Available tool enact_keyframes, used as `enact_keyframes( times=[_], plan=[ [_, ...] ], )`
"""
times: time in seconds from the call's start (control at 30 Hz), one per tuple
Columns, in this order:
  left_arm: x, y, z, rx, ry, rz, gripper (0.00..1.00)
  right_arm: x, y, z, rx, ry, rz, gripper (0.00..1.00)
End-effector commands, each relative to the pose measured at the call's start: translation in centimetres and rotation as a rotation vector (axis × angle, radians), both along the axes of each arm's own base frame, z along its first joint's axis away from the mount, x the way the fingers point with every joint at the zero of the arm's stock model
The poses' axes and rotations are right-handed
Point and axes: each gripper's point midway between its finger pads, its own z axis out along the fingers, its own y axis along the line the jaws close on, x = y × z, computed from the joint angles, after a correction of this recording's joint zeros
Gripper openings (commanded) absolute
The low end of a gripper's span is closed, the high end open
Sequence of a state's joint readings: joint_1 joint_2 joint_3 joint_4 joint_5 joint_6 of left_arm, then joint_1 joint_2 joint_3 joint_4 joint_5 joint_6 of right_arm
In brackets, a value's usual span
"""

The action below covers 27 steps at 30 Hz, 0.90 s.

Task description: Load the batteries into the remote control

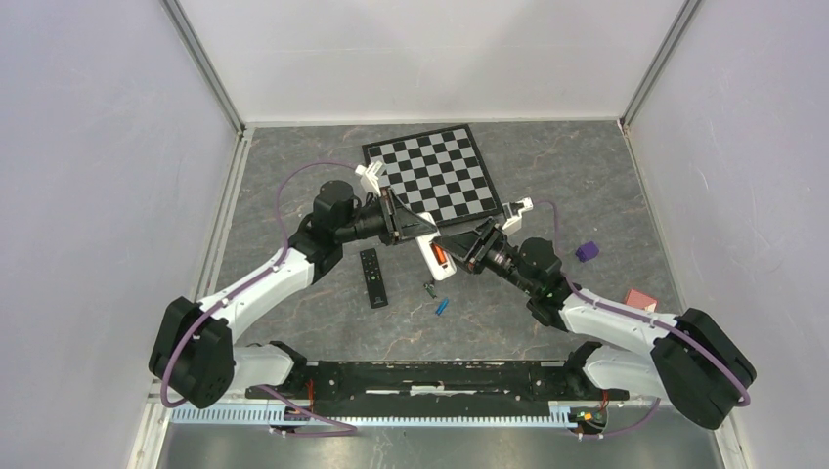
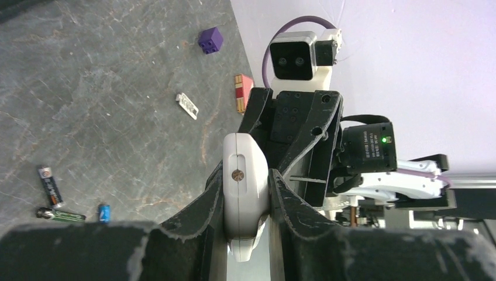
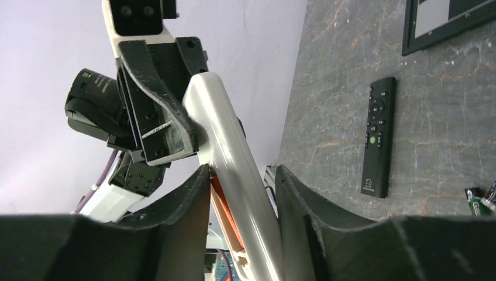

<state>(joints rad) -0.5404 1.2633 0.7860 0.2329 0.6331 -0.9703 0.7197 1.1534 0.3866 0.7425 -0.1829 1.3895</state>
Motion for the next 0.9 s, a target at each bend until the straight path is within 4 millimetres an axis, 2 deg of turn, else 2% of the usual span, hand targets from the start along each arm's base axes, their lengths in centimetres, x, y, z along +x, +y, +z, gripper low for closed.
enact_keyframes(
  times=[0.0,0.13,0.27,0.6,0.67,0.73,0.8,0.87],
  plan=[
    [-0.6,-0.9,4.1,-0.099,-0.015,-0.049,0.02,-0.2,-0.3,3.1,0.054,-0.143,-0.011,0.43],
    [-0.8,-1.0,4.6,-0.126,0.04,-0.066,0.02,0.2,-0.9,4.6,0.025,-0.262,-0.051,0.37],
    [-0.8,-1.0,4.6,-0.138,0.086,-0.067,0.02,0.2,-1.0,5.9,-0.009,-0.365,-0.059,0.36],
    [-0.2,-0.5,5.2,-0.22,0.182,-0.066,0.02,-0.4,-1.8,5.6,-0.086,-0.491,-0.067,0.39],
    [-0.1,-0.5,5.0,-0.222,0.185,-0.065,0.02,-0.4,-1.9,5.7,-0.088,-0.496,-0.073,0.43],
    [0.0,-0.5,4.8,-0.216,0.175,-0.06,0.02,-0.4,-1.9,5.8,-0.08,-0.491,-0.071,0.52],
    [0.1,-0.3,4.6,-0.204,0.134,-0.061,0.02,-0.5,-1.8,6.1,-0.061,-0.476,-0.066,0.73],
    [0.1,-0.1,4.3,-0.186,0.089,-0.062,0.02,-0.7,-1.8,6.5,-0.046,-0.473,-0.06,0.84]
  ],
)
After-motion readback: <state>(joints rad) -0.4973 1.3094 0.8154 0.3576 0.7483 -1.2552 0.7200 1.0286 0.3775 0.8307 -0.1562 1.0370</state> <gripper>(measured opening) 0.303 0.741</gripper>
